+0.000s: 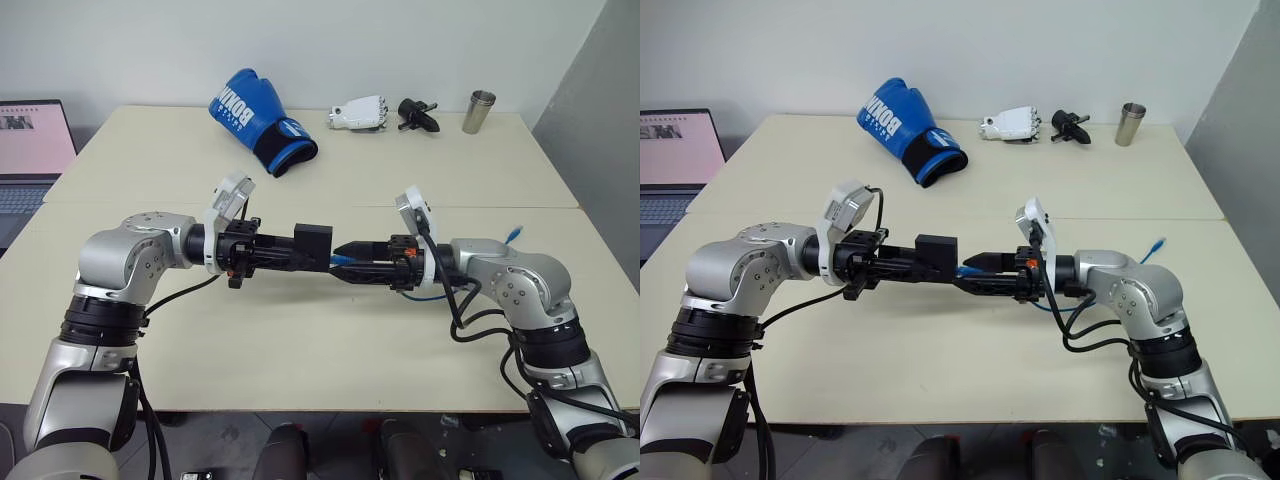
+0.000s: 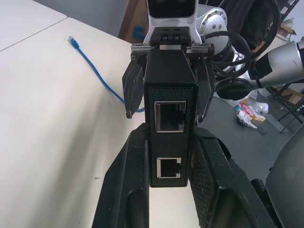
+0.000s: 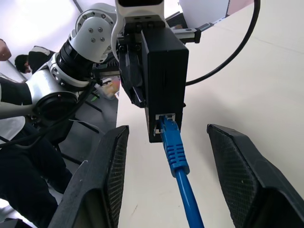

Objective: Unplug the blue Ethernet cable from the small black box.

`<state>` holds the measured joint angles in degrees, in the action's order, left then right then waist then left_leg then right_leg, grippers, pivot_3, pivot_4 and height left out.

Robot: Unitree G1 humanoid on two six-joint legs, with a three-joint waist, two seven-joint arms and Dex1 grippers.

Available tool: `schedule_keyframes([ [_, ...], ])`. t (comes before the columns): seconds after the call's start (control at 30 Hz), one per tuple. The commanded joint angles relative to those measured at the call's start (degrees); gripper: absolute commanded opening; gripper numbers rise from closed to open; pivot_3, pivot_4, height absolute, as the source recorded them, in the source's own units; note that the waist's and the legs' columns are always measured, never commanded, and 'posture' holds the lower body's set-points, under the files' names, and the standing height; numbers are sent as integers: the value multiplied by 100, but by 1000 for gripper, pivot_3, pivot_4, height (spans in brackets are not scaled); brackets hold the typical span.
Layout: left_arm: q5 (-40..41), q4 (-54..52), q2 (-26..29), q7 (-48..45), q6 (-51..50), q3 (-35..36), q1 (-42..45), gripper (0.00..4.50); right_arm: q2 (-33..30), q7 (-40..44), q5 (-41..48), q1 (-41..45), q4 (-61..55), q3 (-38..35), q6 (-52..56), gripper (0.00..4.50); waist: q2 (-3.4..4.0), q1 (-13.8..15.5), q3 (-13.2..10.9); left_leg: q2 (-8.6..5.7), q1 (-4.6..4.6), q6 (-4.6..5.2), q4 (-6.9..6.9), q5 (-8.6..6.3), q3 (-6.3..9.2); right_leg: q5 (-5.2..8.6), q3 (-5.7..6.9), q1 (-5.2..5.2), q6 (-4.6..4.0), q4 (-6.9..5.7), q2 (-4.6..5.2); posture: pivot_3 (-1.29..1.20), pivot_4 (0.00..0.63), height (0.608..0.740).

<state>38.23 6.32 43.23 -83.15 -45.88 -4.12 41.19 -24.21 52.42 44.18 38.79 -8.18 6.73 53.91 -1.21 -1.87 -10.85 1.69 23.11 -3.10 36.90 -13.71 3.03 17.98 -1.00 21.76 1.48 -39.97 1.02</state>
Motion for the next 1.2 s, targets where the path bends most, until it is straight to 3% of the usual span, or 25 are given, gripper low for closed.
schedule_keyframes([
  [0.03, 128, -140, -2, -17, 18, 219, 55, 777, 60, 39, 201, 147, -2, -226, 54, 2774, 0, 0, 0, 0, 0, 0, 0, 0, 0, 0, 0, 0, 0, 0, 0, 0, 150, 740],
  [1.2, 148, -120, -137, 176, -26, 256, 100, 777, 34, 91, -106, 61, 150, -151, -30, 2774, 0, 0, 0, 0, 2, 0, -1, 0, 0, 0, -1, 2, 0, 0, 0, 0, 150, 740],
])
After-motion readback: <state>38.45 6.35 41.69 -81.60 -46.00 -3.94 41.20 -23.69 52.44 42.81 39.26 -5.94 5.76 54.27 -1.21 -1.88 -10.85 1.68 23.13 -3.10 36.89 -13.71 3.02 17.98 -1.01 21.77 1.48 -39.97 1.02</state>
